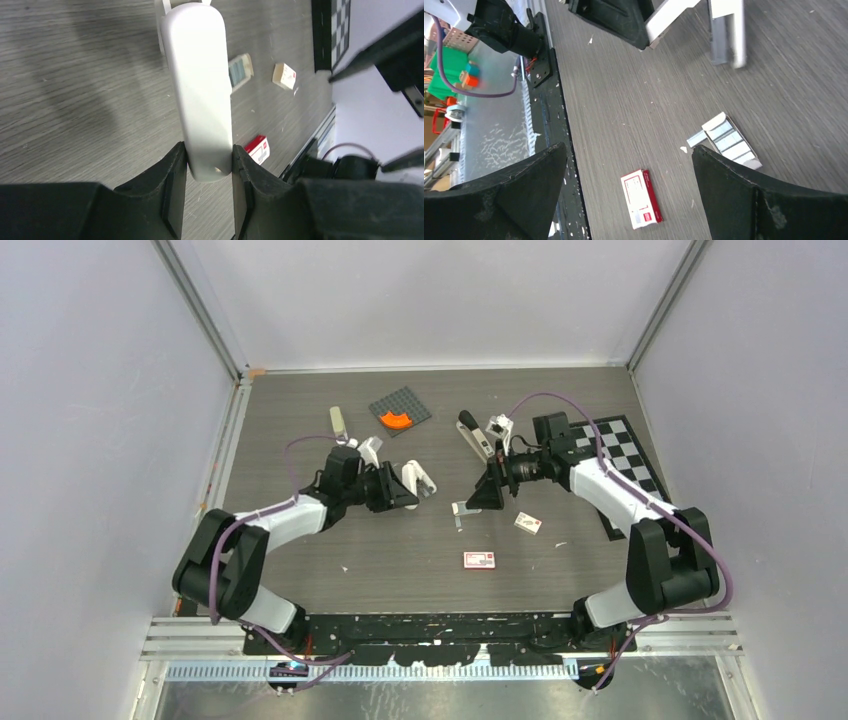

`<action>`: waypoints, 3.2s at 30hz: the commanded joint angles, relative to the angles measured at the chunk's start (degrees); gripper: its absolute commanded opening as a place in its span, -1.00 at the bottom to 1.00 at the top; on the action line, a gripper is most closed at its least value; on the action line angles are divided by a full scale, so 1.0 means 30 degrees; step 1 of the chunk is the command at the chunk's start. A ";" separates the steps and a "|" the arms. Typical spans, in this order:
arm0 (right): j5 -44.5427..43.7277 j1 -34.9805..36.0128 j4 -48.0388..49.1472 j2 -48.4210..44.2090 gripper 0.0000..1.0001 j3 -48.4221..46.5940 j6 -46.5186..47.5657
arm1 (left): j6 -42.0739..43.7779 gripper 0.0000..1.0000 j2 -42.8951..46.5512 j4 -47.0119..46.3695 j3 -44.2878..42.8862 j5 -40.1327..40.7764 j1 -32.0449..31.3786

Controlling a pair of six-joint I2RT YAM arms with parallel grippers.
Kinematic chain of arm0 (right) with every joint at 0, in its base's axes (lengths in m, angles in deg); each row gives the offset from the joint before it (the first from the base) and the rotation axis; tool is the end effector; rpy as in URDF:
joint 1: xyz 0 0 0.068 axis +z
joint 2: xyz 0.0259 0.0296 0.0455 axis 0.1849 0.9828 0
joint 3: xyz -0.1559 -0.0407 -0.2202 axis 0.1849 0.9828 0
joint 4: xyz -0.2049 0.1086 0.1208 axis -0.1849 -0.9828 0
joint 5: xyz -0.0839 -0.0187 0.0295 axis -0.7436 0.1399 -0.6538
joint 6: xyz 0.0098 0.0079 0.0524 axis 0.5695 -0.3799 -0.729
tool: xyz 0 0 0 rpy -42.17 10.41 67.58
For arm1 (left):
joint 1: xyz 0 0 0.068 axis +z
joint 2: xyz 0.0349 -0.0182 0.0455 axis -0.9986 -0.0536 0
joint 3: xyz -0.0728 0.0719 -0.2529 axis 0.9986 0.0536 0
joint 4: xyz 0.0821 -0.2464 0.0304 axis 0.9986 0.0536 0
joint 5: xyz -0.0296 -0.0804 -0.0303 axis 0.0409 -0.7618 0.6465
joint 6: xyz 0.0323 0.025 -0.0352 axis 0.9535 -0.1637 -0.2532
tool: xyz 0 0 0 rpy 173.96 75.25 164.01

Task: Unload the staples from the stapler
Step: Pick up the stapler from the center of the board, then unload the staple at the center of the board.

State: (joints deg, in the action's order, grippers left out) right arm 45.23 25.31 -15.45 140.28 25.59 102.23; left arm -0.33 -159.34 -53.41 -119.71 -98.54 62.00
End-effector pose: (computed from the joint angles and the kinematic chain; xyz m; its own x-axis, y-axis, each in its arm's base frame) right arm 0.2763 0.1044 0.2424 -0.5622 -0.2704 -0.7816 -0.8232 0.2740 0.4973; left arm 0.2643 -0.1413 0.1786 -0.8865 -0.2984 -0.3538 0.1022 0.6194 -0.7784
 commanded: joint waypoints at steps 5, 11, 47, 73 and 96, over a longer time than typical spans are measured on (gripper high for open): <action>-0.0015 0.1086 0.3267 0.0380 0.99 0.0382 -0.1014 | 0.7428 -1.00 0.3550 -0.5286 0.2574 -0.3029 0.0048; -0.0563 0.1288 -0.1452 0.1210 0.99 -0.1891 0.7590 | 0.9698 -1.00 0.4897 -0.5099 0.2917 -0.3721 -0.0017; 0.3851 0.3893 -0.7675 0.4543 0.44 -0.6352 1.2784 | 1.0919 -1.00 0.6484 -0.8369 0.3860 -0.6769 -0.1871; 0.6455 0.3870 -2.5866 0.8933 0.29 -1.1561 3.0058 | 1.0468 -1.00 0.5748 -0.8973 0.3703 -0.6952 -0.2025; 0.5214 0.1809 -2.5868 0.8923 -0.69 -1.1915 2.9505 | 1.2306 -1.00 0.7918 -0.5865 0.4296 -0.4355 -0.2033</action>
State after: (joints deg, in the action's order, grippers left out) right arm 61.93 34.88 -81.86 168.30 -7.85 191.18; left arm 31.06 -140.39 -76.34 -107.86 -117.88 55.44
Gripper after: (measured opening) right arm 0.400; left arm 0.336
